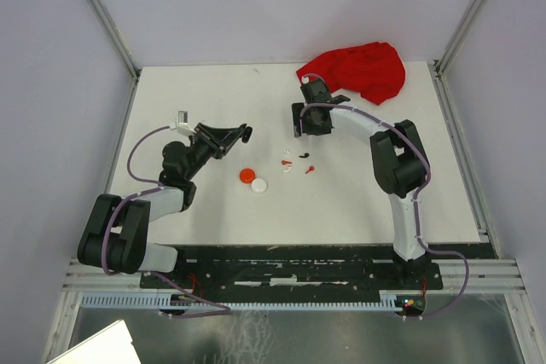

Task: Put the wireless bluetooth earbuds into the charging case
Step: Pick up the earbud from the center of the board.

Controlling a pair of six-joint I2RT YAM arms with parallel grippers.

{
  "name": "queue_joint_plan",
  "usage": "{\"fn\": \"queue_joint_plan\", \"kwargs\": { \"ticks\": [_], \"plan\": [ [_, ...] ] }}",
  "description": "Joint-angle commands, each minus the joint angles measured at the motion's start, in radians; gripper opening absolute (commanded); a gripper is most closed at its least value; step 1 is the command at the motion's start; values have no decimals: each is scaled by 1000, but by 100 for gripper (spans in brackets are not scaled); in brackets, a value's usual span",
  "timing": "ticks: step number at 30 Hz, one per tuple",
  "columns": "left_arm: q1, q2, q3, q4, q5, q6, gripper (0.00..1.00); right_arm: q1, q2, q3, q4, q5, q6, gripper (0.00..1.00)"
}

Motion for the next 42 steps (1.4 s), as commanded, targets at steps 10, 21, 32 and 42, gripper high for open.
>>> {"fn": "queue_joint_plan", "kwargs": {
  "ticks": [10,21,32,42],
  "plan": [
    [17,-17,7,41,-3,21,3,-45,107,150,18,-100,55,75],
    [20,-21,3,42,-2,15,3,-49,178,231,15,-103,96,75],
    [26,-3,6,49,-1,17,3,-62,241,304,-2,-81,98,75],
    [30,14,13,54,4,14,3,-65,257,342,-22,-63,74,75]
  ]
}}
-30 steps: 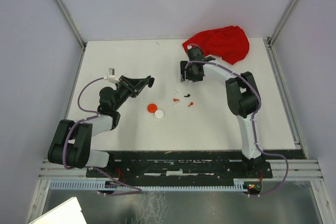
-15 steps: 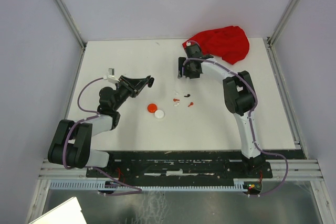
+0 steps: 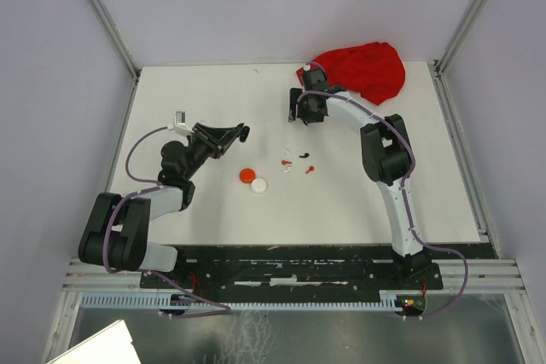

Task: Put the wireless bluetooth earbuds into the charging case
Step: Pick up the earbud from the center of the board.

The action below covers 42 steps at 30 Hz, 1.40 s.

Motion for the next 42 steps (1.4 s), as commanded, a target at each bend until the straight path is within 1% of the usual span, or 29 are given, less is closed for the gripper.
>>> {"fn": "queue_joint_plan", "kwargs": {
  "ticks": [1,6,13,20,30,39,42],
  "plan": [
    [7,4,12,55,1,14,3,-4,12,24,-26,32,-18,75],
    [8,10,12,63,3,12,3,-4,14,51,-63,77,-62,74],
    [7,21,6,78,6,2,3,-5,63,128,-130,95,-133,70],
    [9,22,4,82,4,1,3,-1,99,178,-174,103,-179,63],
    [11,26,-4,90,4,-3,3,12,127,206,-197,112,-205,50],
    [13,26,-9,95,3,-4,3,28,154,234,-219,142,-223,46],
    [15,24,-11,96,6,-5,3,29,160,240,-223,147,-225,43]
  ]
}}
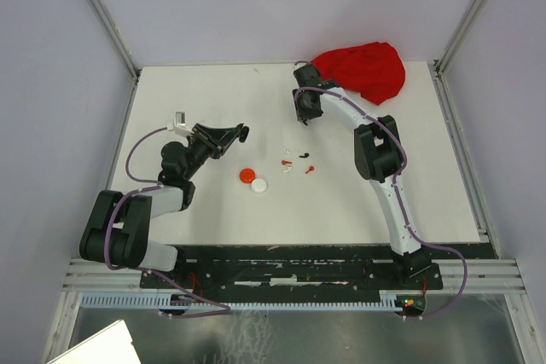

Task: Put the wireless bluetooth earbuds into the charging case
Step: Pick up the earbud from the center of the board.

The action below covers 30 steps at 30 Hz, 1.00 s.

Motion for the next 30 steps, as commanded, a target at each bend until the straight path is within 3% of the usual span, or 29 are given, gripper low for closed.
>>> {"fn": "queue_joint_plan", "kwargs": {
  "ticks": [1,6,19,30],
  "plan": [
    [9,1,-5,69,5,-5,3,9,44,22,-41,14,-10,42],
    [11,2,-7,70,6,-6,3,9,44,15,-44,18,-5,40],
    [14,7,-8,73,9,-7,3,9,32,8,-41,23,4,21],
    [14,72,11,151,48,-69,3,8,-328,-347,327,-82,-17,15]
  ]
}}
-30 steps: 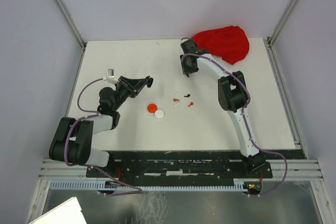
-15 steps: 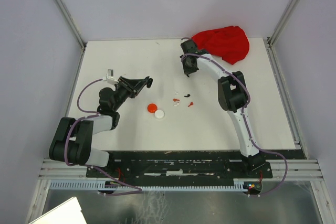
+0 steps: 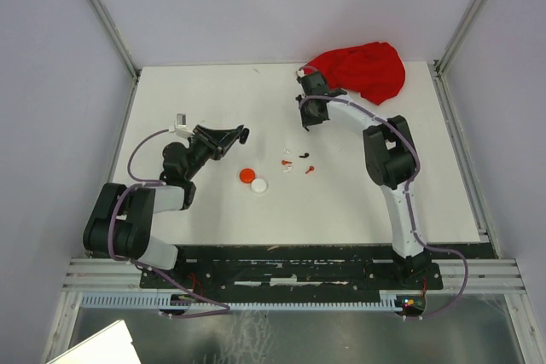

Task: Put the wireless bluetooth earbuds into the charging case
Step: Pick up the earbud from the center of the board, then place the earbud in the charging case.

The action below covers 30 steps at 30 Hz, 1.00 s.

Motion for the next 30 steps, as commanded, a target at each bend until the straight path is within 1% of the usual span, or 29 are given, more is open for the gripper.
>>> {"fn": "queue_joint_plan", "kwargs": {
  "ticks": [1,6,13,16,20,25,30],
  "plan": [
    [9,30,20,127,42,-67,3,6,-196,-94,185,-76,-10,15],
    [7,50,20,169,55,-98,3,6,-269,-146,217,-120,7,14],
    [7,39,22,162,57,-101,3,5,-298,-162,210,-128,5,13],
    [7,39,28,159,63,-103,3,5,-328,-192,244,-152,2,13],
    [5,58,36,180,78,-121,3,6,-411,-316,368,-227,10,13],
    [4,104,45,260,92,-178,3,6,-539,-525,635,-357,59,14],
    [-6,144,43,325,90,-211,3,7,-602,-627,790,-479,111,13]
  ]
}}
